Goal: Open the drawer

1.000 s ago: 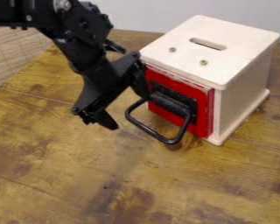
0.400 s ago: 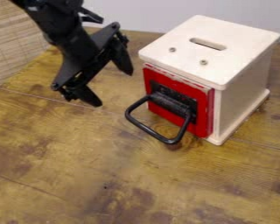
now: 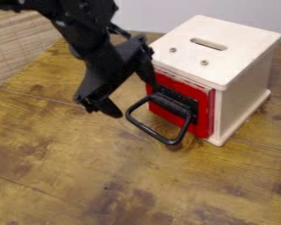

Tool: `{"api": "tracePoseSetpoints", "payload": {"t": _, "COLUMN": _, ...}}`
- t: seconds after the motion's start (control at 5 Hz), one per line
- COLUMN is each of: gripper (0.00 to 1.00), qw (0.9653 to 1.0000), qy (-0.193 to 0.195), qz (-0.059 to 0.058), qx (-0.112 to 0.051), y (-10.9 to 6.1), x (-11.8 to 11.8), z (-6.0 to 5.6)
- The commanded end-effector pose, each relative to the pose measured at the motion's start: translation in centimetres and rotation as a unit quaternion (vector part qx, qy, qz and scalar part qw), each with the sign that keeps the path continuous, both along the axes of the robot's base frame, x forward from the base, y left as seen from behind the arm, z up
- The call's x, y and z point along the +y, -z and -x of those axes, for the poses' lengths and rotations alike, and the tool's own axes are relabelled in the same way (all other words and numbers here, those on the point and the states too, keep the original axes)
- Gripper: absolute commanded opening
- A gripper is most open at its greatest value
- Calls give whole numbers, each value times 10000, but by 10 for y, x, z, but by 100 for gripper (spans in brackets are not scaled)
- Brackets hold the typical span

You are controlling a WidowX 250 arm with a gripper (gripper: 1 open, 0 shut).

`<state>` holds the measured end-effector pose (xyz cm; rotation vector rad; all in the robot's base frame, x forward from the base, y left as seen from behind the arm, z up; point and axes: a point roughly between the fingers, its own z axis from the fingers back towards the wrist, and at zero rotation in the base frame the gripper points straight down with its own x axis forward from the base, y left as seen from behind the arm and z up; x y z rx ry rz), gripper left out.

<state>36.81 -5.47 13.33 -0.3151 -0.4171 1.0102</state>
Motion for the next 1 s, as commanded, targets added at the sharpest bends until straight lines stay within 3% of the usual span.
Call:
{"api": "tracePoseSetpoints", "payload": {"t": 0.0, "gripper": 100, "qw": 9994, "qy": 214, "qz": -136, "qx": -245, "y": -9, "x": -7, "z": 2}}
{"api": "tracePoseSetpoints", "payload": {"t": 0.4, "gripper": 100, "qw": 9974, "qy": 530, "qz": -410, "qx": -277, "y": 20, "x": -19, "z": 1}}
{"api": "tracePoseSetpoints", "payload": {"t": 0.8, "gripper": 100, "qw": 9967, "qy": 497, "qz": -616, "qx": -195, "y": 44, "x": -11, "z": -5}}
